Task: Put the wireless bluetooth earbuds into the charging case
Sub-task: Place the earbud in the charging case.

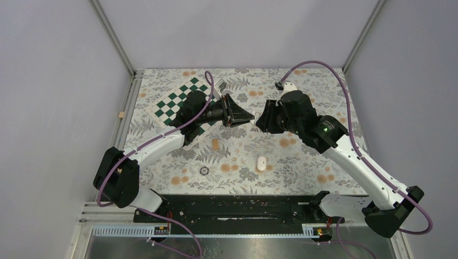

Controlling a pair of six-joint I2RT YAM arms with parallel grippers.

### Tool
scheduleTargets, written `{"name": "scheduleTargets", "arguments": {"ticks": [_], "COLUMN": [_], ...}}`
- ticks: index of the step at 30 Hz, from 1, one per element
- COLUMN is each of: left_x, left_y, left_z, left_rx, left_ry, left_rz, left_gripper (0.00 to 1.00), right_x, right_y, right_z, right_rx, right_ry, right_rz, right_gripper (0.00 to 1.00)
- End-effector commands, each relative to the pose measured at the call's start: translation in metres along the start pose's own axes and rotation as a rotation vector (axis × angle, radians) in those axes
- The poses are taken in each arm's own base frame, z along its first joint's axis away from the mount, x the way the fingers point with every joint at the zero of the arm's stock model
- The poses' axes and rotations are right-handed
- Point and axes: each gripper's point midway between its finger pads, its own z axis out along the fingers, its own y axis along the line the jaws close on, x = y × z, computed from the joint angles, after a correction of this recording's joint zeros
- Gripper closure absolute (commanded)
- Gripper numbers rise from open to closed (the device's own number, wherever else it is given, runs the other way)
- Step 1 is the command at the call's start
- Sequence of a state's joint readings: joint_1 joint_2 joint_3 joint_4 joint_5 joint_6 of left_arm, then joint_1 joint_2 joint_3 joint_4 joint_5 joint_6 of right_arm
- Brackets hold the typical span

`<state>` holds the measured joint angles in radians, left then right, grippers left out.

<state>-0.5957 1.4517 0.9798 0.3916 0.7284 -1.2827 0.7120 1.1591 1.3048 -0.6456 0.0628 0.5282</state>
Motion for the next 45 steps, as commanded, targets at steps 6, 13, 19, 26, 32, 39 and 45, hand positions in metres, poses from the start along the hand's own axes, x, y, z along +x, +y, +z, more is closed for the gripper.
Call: {"name": "scheduleTargets", "arguments": {"ticks": [6,13,19,26,32,39,45], "left_x": [-0.003,-0.003,-0.001,0.000,0.001,0.001,0.003], "left_y": [-0.039,-0.038,-0.038,-0.038,-0.039,-0.039,-0.039], "left_z": [-0.005,-0.006,-0.006,-0.006,-0.007,-0.006,-0.007], "left_rx": [0.093,0.091,0.094,0.095,0.097,0.098,0.100], "left_ry": [-0.014,-0.014,-0.004,0.006,0.009,0.013,0.022], "left_rz": [0.082,0.083,0.083,0.083,0.086,0.087,0.087], "left_gripper": [1.00,1.00,1.00,1.00,1.00,1.00,1.00], "right_x": [-0.006,-0.008,-0.007,-0.010,-0.010,-0.007,-0.008], "right_y": [0.004,0.008,0.008,0.009,0.013,0.018,0.017], "right_z": [-0.004,-0.006,-0.007,-0.012,-0.016,-0.015,-0.016], "right_rx": [-0.022,-0.038,-0.041,-0.064,-0.093,-0.121,-0.130], "right_ry": [-0.021,-0.020,-0.012,-0.004,0.033,0.090,0.119], "right_rz": [0.016,0.012,-0.019,-0.146,-0.255,-0.331,-0.421], "right_gripper": [0.64,0.74,0.79,0.79,0.80,0.78,0.71]}}
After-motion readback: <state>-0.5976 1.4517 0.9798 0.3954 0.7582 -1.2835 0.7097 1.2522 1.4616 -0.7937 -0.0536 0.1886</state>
